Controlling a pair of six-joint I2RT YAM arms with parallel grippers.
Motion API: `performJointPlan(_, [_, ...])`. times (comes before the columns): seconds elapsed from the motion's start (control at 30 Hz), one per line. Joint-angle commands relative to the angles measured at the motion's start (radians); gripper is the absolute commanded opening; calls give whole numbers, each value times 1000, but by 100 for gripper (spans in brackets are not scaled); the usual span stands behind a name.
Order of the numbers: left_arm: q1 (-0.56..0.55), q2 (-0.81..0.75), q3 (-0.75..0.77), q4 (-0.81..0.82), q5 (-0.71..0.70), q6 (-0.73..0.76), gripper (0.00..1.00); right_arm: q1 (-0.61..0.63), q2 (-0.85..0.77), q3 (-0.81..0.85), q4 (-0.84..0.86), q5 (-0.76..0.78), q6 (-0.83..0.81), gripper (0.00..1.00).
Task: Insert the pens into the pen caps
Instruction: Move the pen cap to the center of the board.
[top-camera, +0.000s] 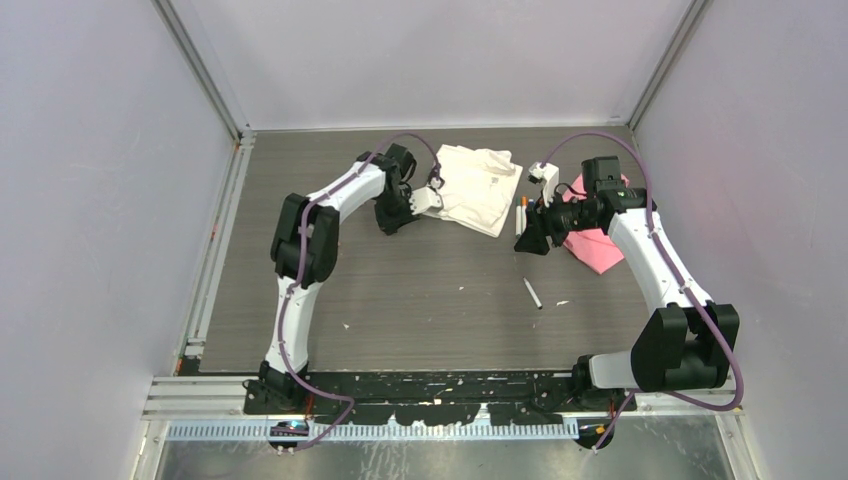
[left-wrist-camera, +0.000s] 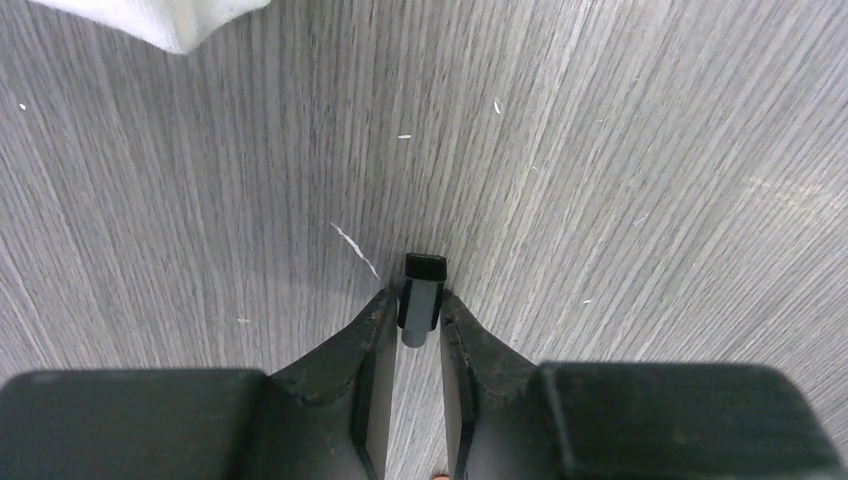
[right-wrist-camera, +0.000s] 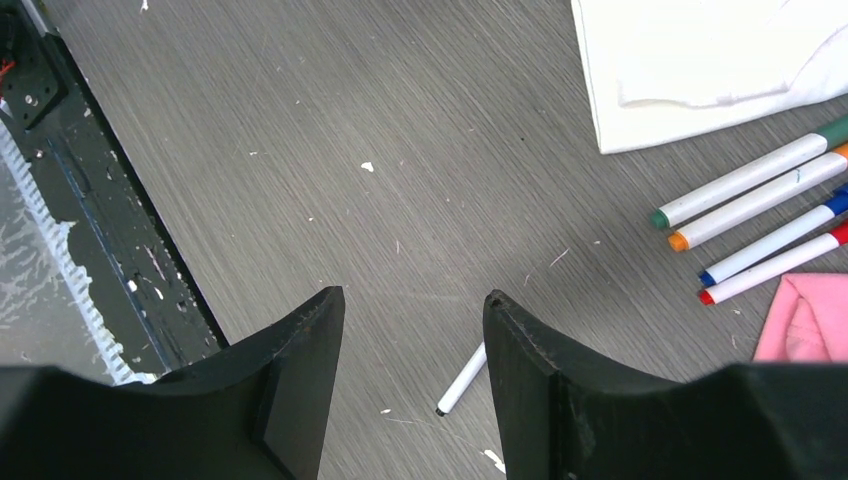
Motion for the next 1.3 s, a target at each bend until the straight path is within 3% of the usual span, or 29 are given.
performJointPlan(0.0, [-5,13,-36,65,2,-27,23,5,-31,41,-2,-32,-13,59])
performJointPlan(0.13, [-6,-7,-53,100,24,-68,15,5,-33,41,-4,-35,-13,59])
performJointPlan(0.27, [-8,-24,-44,130,28,-165,1,5,-34,37,-3,-38,-13,59])
performJointPlan(0.47, [-8,-67,-9,181,-113,-543,1,6,-36,29,-1,-61,-9,59])
performJointPlan(0.6, [-8,-118,-49,141,-118,-716,1,11,-28,23,4,-78,-2,58])
performJointPlan(0.9, [-27,-253,-344,141,-278,-1043,1,35,-13,21,6,-80,-2,58])
performJointPlan(1.03, [-38,-294,-431,168,-296,-1108,6,37,-10,21,6,-81,-2,58])
performJointPlan(1.27, [-47,-276,-460,197,-300,-1137,33,39,-13,21,5,-85,-2,58])
